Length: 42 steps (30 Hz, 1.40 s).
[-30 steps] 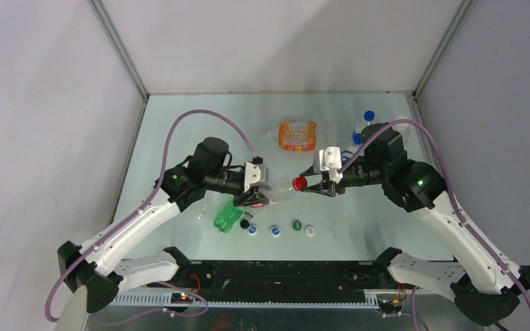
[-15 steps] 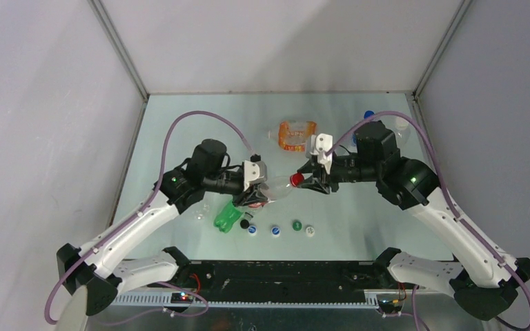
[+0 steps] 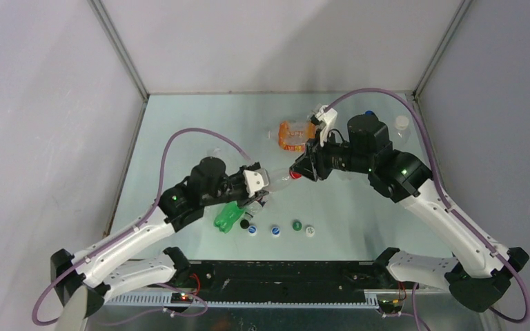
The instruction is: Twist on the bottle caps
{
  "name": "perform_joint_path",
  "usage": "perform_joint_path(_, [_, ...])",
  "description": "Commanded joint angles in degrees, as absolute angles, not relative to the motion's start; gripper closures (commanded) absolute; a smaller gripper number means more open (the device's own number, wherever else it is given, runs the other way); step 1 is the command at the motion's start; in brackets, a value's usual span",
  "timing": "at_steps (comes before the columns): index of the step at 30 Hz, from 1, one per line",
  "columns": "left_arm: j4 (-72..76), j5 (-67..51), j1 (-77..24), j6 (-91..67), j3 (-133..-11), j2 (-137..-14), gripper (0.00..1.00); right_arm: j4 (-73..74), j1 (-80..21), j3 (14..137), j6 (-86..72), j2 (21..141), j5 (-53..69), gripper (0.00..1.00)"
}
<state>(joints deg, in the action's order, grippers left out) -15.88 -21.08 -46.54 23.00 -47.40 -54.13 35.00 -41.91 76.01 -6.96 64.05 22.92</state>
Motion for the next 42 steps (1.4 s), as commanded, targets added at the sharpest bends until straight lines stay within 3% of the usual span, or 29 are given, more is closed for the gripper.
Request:
perform_joint_path(1, [-2.76,-4.79,-51.27,26.58,-46.12,-50.5,0.79,34.96,-42.53,77.35,-19.03,65.56,19.43,1.0])
perform_joint_path(2, [-2.51,-3.99,-51.39,26.69,-45.63,-50.38,0.8,34.53,-42.4,77.35,-18.42,65.13,19.6,1.0])
perform_joint_path(4, [-4.28,-3.4,-51.41,27.2,-45.76,-50.44,0.81,33.13,-41.47,77.35,-15.49,63.8,20.09,0.85])
perform_joint_path(5, [-5.46,-3.37,-51.39,27.76,-45.86,-50.73,0.82,32.39,-41.3,77.35,-14.03,63.36,20.76,0.67])
perform_joint_path(7, [-7.82,-3.98,-50.92,28.33,-46.22,-51.07,0.82,32.17,-40.27,77.38,-8.89,61.76,22.69,0.45])
perform_joint_path(10, [-13.04,-10.58,-48.84,28.52,-47.52,-51.3,0.82,33.48,-38.3,77.34,2.33,59.53,28.24,0.24])
perform_joint_path(12, [-16.55,-16.88,-46.52,28.8,-48.88,-51.58,0.83,36.62,-37.72,77.34,9.99,58.55,31.16,0.18])
perform_joint_path(17, [-26.28,-31.41,-41.87,31.65,-54.14,-54.36,0.82,43.18,-38.05,77.29,30.25,57.17,35.47,0.16])
perform_joint_path(23, [-33.77,-37.92,-41.13,34.26,-59.47,-57.69,0.82,47.19,-41.2,77.34,42.19,57.98,36.59,0.18])
perform_joint_path(42, [-34.59,-40.9,-41.15,34.34,-63.13,-61.5,0.82,47.16,-43.74,77.35,46.21,60.57,37.55,0.42])
